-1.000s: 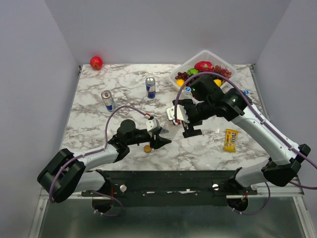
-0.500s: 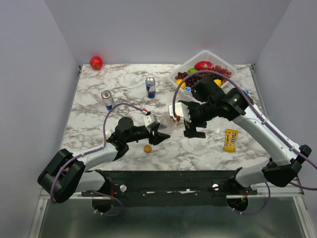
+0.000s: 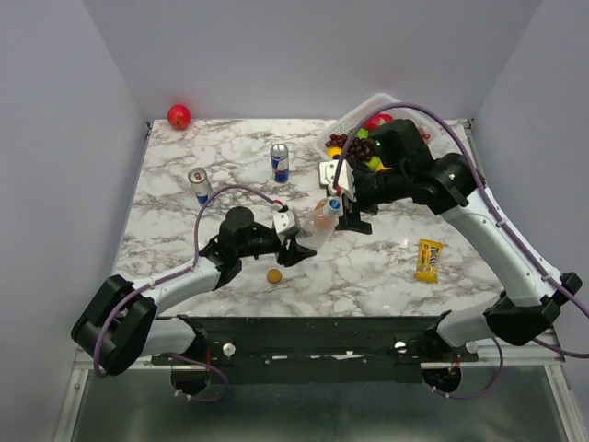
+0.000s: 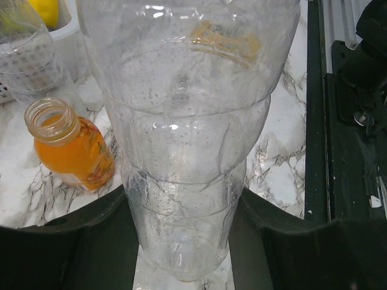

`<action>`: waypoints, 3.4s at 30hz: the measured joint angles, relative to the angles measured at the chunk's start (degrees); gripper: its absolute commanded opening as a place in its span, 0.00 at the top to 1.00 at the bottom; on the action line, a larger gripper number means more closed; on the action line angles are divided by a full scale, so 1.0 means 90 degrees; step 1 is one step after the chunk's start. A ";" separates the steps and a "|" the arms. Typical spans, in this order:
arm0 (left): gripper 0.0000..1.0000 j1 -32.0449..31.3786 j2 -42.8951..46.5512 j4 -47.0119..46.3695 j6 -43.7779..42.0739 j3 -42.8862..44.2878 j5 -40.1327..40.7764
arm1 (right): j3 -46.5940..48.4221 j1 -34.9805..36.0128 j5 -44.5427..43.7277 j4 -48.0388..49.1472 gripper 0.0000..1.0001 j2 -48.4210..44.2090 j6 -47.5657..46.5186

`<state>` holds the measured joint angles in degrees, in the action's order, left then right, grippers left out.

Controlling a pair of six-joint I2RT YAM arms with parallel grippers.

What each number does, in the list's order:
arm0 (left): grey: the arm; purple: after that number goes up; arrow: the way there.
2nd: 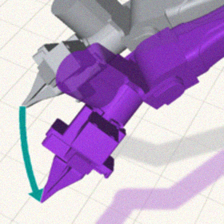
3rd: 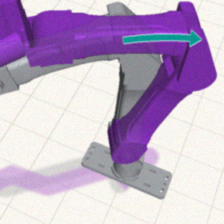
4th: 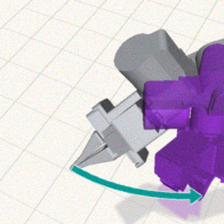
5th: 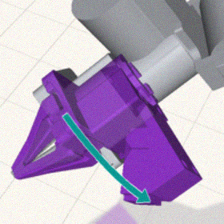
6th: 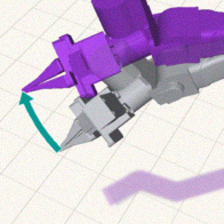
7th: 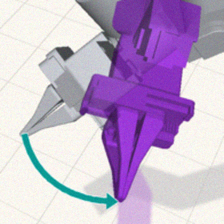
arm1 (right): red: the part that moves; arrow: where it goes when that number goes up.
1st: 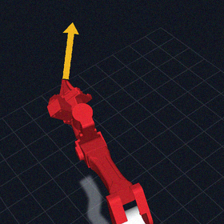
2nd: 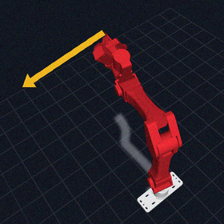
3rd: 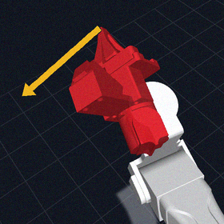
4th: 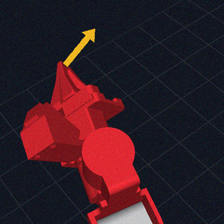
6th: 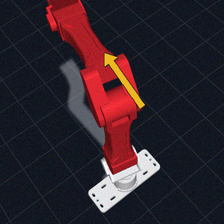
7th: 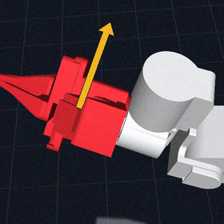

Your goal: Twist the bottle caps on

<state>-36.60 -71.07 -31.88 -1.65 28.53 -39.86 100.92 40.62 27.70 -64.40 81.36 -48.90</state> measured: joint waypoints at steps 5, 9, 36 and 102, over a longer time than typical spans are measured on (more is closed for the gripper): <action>1.00 0.0022 0.0000 0.0104 -0.0049 0.0114 -0.0153 | 0.0104 0.0119 0.0372 -0.0029 0.00 0.0015 -0.0427; 1.00 0.0024 0.0000 0.0117 -0.0024 0.0114 -0.0199 | 0.0131 0.0165 0.0522 -0.0148 0.01 0.0015 -0.0799; 1.00 0.0362 0.0500 -0.0046 0.0753 -0.0233 -0.0095 | 0.0012 0.0347 0.0063 -0.0797 0.08 0.0284 -0.0585; 1.00 0.0440 0.0818 0.2093 -0.1384 0.0260 -0.0325 | 0.1355 -0.0024 0.0566 -0.0505 0.00 0.0692 -0.0134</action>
<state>-32.64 -63.70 -13.04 -14.11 30.87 -42.78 113.12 40.40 32.80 -68.95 87.59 -50.11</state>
